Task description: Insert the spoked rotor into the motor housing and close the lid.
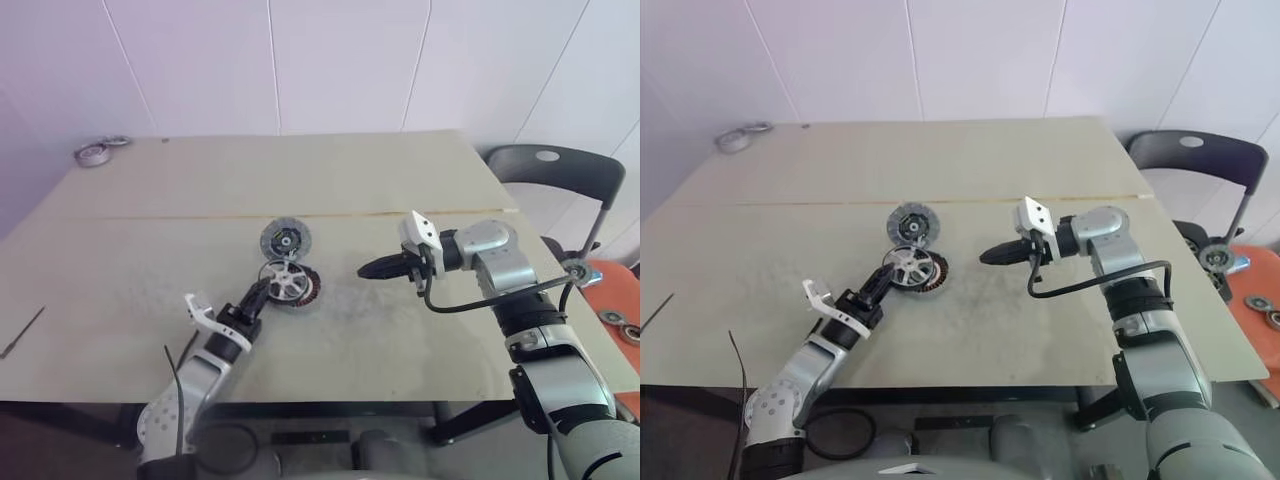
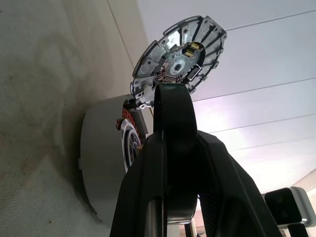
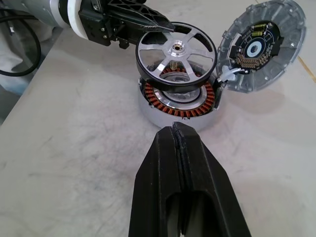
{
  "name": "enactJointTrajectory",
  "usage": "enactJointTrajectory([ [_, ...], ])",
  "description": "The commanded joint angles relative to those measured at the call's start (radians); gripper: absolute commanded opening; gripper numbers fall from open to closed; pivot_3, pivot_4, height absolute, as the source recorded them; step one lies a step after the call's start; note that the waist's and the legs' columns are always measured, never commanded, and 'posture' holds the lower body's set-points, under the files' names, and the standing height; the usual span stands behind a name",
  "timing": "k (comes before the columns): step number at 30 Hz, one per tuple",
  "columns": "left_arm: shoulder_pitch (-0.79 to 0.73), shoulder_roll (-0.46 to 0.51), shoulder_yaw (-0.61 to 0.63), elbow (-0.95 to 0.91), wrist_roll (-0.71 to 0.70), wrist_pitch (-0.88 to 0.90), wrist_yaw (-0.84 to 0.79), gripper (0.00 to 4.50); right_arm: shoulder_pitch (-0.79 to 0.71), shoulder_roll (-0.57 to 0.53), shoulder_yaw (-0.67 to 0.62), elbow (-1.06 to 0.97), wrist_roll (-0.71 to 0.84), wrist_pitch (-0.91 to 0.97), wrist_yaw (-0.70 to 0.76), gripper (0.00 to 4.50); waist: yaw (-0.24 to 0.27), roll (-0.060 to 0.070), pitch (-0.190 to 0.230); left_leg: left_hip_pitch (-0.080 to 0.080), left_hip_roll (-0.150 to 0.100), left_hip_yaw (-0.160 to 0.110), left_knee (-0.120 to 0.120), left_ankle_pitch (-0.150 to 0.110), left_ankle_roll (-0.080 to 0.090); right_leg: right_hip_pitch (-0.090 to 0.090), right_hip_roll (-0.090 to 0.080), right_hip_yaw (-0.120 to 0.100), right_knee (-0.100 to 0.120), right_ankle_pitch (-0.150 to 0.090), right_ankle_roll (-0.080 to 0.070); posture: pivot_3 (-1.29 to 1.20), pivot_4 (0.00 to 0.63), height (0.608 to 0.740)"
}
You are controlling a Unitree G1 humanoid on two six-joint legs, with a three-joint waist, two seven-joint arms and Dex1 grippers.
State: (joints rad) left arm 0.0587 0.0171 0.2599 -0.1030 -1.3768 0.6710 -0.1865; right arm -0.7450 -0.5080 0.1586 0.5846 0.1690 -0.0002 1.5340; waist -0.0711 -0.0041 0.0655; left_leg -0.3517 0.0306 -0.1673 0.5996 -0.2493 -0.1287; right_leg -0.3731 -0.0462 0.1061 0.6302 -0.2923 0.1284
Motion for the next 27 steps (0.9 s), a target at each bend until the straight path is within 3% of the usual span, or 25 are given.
enactJointTrajectory([
  [1, -0.031, -0.003, 0.001, 0.014, 0.012, 0.005, -0.026, 0.74, -0.015, 0.001, -0.002, -0.023, 0.004, -0.014, -0.009, 0.00, 0.004, 0.000, 0.000, 0.000, 0.000, 0.000, 0.000, 0.000, 0.000, 0.000, 0.000, 0.000, 0.000, 0.000, 0.000, 0.00, 0.000, 0.740],
  [27, -0.066, -0.041, 0.003, 0.006, 0.021, 0.072, -0.001, 0.74, 0.001, 0.000, 0.006, -0.002, -0.008, -0.061, -0.042, 0.00, 0.003, 0.000, 0.000, -0.001, 0.000, 0.000, 0.001, 0.000, 0.000, 0.000, 0.000, 0.000, 0.000, 0.001, 0.001, 0.00, 0.000, 0.740],
])
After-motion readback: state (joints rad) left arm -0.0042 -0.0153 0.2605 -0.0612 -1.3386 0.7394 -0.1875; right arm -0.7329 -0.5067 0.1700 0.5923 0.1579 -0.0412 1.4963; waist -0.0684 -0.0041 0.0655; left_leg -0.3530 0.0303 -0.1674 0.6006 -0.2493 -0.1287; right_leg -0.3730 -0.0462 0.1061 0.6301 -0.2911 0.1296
